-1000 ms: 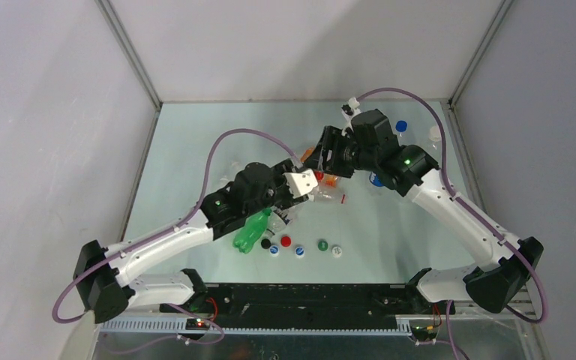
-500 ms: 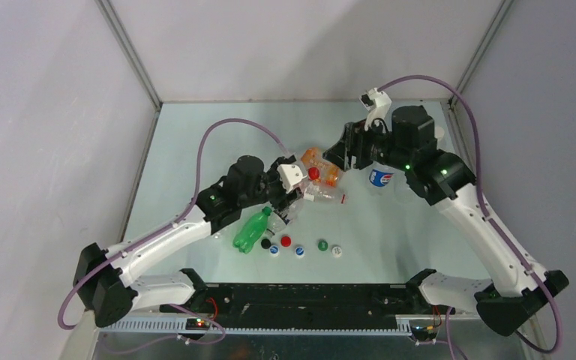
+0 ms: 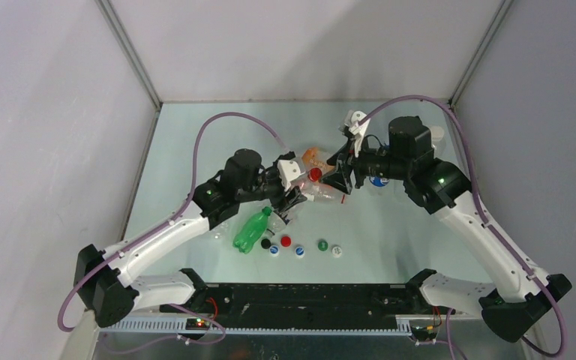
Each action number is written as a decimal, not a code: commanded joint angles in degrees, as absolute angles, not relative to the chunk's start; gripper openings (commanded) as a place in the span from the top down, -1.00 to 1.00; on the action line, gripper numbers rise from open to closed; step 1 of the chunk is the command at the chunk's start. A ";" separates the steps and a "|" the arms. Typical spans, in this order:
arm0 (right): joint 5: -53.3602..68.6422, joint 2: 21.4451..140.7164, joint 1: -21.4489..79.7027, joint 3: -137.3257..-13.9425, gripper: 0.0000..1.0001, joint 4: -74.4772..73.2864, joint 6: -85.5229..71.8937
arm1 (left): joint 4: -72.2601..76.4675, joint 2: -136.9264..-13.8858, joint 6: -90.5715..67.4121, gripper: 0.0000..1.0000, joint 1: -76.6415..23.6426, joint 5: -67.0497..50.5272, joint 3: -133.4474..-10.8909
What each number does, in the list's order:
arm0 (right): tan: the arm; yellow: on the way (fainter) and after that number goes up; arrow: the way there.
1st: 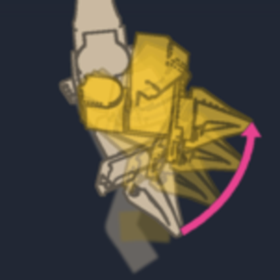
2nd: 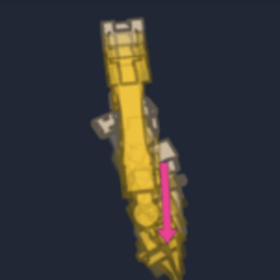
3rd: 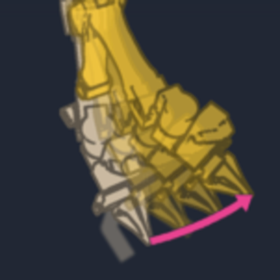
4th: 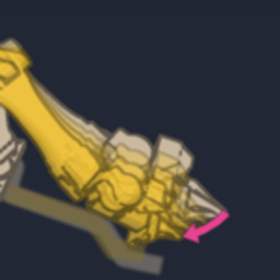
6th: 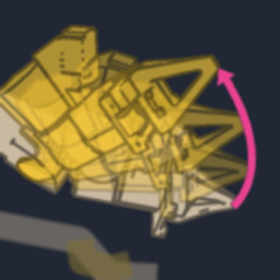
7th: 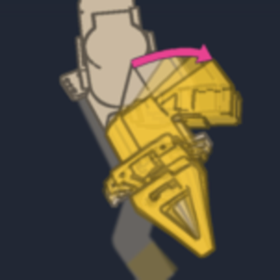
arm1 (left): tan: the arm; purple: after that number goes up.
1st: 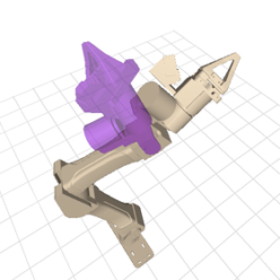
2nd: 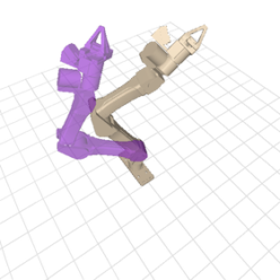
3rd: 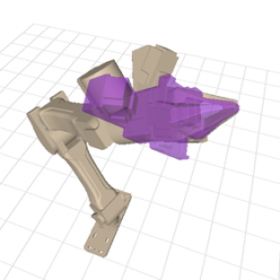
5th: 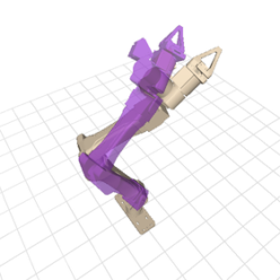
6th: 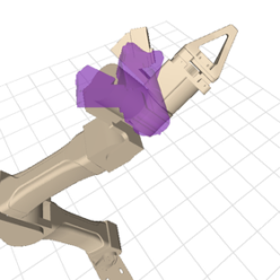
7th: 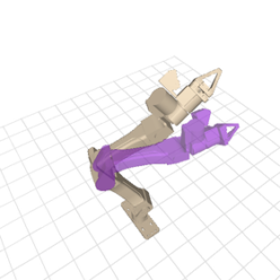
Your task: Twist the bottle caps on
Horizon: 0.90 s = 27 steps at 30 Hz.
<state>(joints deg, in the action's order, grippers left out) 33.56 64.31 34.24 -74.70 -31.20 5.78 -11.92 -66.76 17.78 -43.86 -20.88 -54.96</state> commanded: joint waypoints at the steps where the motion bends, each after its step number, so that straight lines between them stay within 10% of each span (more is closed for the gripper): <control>1: 35.32 65.32 35.23 -74.62 -0.12 -28.64 9.81 | -12.42 -66.91 16.69 0.63 -43.53 -23.98 -57.71; 27: 39.69 68.25 35.34 -74.62 0.28 -29.13 10.25 | -14.10 -66.95 17.61 0.62 -43.53 -25.69 -59.39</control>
